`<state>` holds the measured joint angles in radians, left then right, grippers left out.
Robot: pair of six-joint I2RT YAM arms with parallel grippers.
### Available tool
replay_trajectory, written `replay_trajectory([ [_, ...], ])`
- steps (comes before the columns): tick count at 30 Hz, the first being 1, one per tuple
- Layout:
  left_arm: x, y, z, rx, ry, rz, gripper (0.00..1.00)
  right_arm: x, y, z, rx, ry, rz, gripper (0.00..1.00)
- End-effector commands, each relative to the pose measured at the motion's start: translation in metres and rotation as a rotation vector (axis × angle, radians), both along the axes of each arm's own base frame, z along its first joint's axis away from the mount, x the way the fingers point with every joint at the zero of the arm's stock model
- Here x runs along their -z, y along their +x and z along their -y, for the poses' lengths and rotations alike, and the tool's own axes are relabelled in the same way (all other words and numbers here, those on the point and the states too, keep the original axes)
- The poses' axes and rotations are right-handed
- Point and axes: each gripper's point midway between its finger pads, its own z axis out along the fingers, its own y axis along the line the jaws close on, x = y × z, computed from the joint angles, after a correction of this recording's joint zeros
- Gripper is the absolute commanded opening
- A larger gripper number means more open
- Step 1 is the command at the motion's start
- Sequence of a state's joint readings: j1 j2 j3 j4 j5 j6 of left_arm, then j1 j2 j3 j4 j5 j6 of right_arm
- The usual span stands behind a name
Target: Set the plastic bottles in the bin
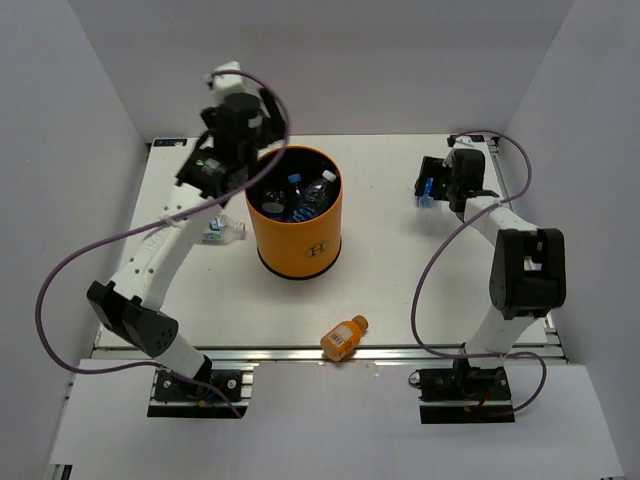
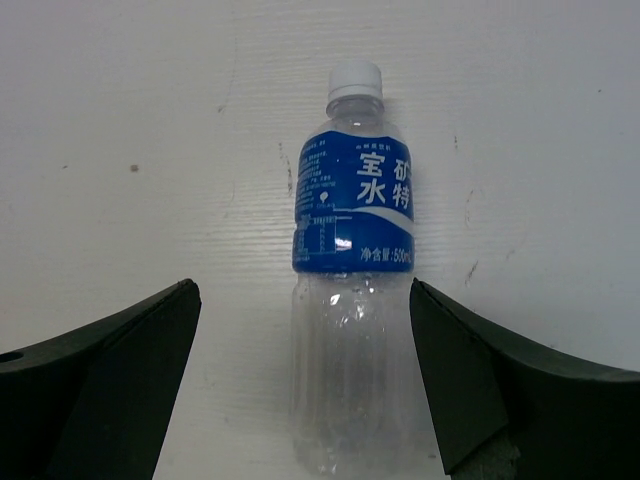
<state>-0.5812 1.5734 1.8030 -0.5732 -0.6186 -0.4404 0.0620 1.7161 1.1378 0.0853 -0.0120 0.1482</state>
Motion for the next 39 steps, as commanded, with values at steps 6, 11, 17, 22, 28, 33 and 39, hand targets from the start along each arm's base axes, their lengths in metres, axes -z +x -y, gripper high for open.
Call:
replay_trajectory([
  [6, 0.031, 0.016, -0.13, -0.13, -0.216, -0.087, 0.98, 0.037, 0.05, 0.0, -0.038, -0.059, -0.027, 0.89],
  [11, 0.085, -0.015, -0.19, -0.289, -0.3, -0.136, 0.98, 0.066, 0.049, 0.017, 0.048, -0.104, -0.109, 0.85],
  [17, 0.128, -0.063, -0.223, -0.463, -0.299, -0.18, 0.98, 0.049, 0.046, 0.015, 0.04, -0.1, -0.108, 0.49],
  [22, 0.159, -0.09, -0.233, -0.542, -0.287, -0.224, 0.98, -0.078, 0.025, -0.034, -0.175, 0.033, 0.118, 0.43],
  [28, 0.178, -0.102, -0.233, -0.563, -0.324, -0.238, 0.98, -0.246, -0.056, -0.148, -0.52, 0.06, 0.481, 0.48],
  [33, 0.197, -0.098, -0.229, -0.545, -0.342, -0.272, 0.98, -0.31, -0.137, -0.253, -0.866, 0.221, 0.647, 0.49],
  [39, 0.208, -0.09, -0.228, -0.543, -0.377, -0.312, 0.98, -0.289, -0.163, -0.347, -1.044, 0.266, 0.599, 0.54],
])
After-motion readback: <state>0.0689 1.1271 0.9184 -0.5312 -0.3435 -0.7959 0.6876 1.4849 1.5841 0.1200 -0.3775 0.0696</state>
